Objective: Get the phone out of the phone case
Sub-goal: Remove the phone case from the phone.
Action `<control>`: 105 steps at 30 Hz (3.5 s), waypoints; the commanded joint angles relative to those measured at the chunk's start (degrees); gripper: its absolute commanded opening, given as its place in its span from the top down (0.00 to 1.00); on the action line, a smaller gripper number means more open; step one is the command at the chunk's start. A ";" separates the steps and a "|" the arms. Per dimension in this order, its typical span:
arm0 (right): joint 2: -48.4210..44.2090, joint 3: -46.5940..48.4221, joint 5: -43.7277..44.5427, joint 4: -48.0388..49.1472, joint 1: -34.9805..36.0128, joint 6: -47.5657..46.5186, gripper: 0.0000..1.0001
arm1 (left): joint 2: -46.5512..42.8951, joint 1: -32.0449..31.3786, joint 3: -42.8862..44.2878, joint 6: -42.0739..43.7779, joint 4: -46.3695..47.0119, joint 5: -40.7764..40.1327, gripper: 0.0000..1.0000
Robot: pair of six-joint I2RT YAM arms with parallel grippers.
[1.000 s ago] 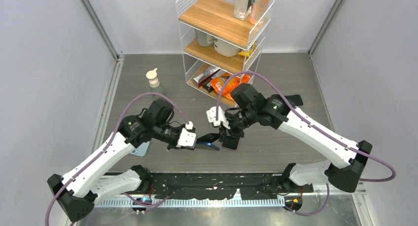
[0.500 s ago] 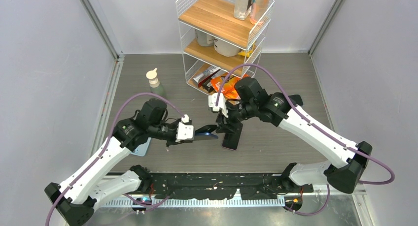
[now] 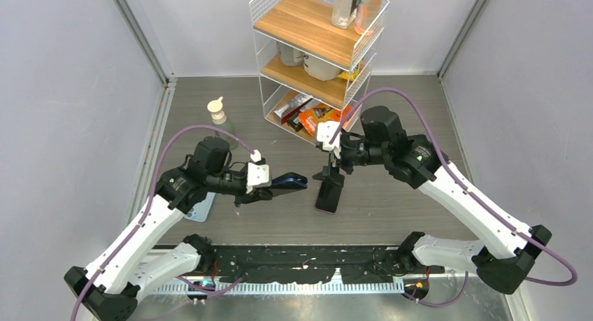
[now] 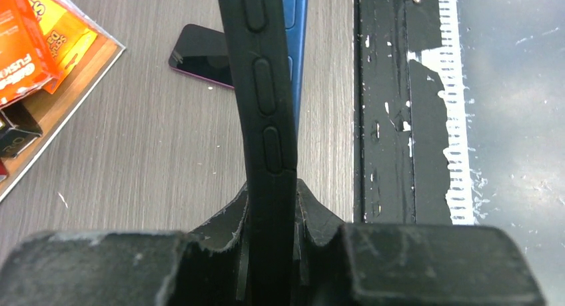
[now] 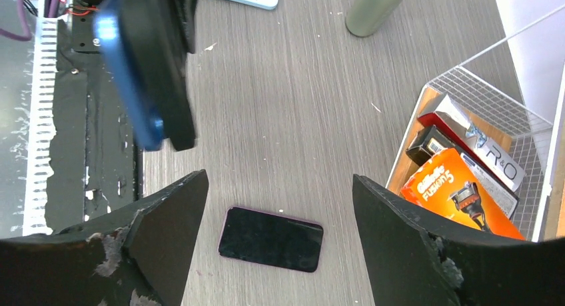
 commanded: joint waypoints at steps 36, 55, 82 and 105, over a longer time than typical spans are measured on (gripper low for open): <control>0.24 5.52 -22.40 -1.44 -0.18 -2.12 0.42 | 0.55 1.60 0.12 -10.94 13.45 1.84 1.00; 2.51 4.95 -21.97 -0.81 0.23 -1.87 0.43 | 0.42 1.58 0.08 -11.41 13.98 3.49 1.00; 10.50 2.12 -22.48 4.04 3.39 1.53 0.58 | 1.75 1.60 -0.40 -17.32 22.13 7.25 1.00; 10.89 1.94 -16.59 1.90 5.01 -1.23 0.95 | 1.19 2.41 4.15 -23.77 19.59 -2.82 0.00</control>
